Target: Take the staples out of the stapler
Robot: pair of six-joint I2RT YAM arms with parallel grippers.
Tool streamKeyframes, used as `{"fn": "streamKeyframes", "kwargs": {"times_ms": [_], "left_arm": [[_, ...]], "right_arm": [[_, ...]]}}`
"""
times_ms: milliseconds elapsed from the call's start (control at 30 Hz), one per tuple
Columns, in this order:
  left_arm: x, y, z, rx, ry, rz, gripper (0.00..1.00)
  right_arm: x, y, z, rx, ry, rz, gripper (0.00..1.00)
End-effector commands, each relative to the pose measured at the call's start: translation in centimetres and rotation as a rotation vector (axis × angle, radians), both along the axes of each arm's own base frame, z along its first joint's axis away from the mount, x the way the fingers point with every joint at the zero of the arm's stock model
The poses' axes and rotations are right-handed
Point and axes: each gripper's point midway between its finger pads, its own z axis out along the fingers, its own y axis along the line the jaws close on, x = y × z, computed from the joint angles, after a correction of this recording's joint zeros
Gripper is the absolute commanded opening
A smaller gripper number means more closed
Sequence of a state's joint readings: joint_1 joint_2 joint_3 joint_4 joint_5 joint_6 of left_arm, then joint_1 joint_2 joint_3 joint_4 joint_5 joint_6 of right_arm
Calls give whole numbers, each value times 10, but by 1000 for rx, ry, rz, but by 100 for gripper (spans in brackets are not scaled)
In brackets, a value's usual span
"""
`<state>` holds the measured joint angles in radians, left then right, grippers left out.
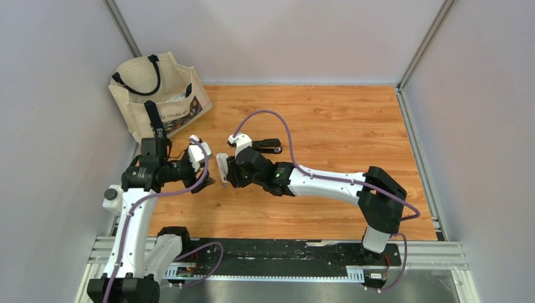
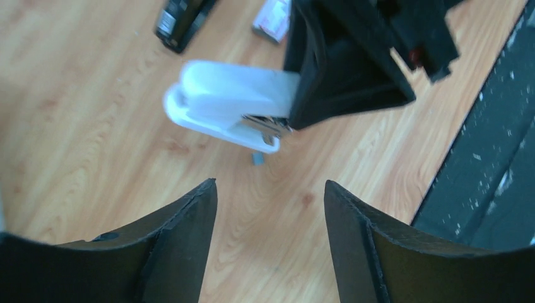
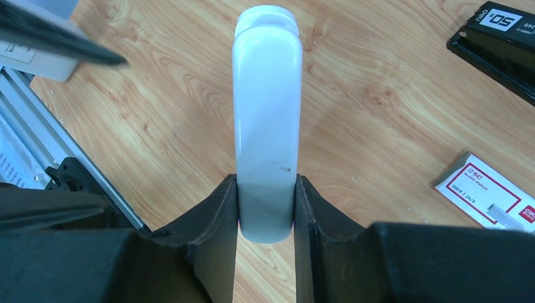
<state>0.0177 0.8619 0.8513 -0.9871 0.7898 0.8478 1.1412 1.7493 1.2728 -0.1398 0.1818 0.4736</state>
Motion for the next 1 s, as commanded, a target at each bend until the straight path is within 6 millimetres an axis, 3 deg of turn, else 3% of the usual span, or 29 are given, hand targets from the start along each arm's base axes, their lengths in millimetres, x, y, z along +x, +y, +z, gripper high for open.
{"fn": "streamKeyframes", "kwargs": {"times_ms": [0,133,267,367,433,500,533,567,600,633,700,767,800,900,967], "left_arm": [[19,-7,53,-158,-29,130,72],[77,38,80,-182,-151,464,72],[101,77,91,-188,-163,713,71],[103,83,96,-171,-154,747,68],[101,81,92,-172,-132,741,69],[101,81,86,-166,-104,743,73],[98,79,82,-164,-75,736,75],[98,77,76,-158,-46,722,78],[98,77,76,-147,-41,716,81],[96,79,72,-136,-25,722,81],[96,81,71,-118,-26,728,81],[95,83,73,-111,-44,729,82],[94,82,74,-112,-47,728,82],[94,81,79,-124,-52,729,82],[93,79,78,-132,-44,724,82]], "right_arm": [[4,1,13,37,-14,-7,0],[-4,7,9,24,18,30,0],[-18,15,-5,-55,29,50,0],[-30,27,-15,-77,43,70,0],[-35,33,-32,-113,62,80,0],[-42,49,-30,-116,58,107,0],[-44,50,-48,-170,74,116,0],[-44,61,-39,-154,67,126,0],[-44,65,-41,-160,77,134,0],[-46,68,-55,-189,94,139,0],[-44,78,-53,-174,99,145,0],[-44,85,-64,-184,118,147,1],[-44,92,-58,-167,121,154,1],[-45,97,-82,-217,159,155,6],[-45,102,-87,-221,175,156,17]]}}
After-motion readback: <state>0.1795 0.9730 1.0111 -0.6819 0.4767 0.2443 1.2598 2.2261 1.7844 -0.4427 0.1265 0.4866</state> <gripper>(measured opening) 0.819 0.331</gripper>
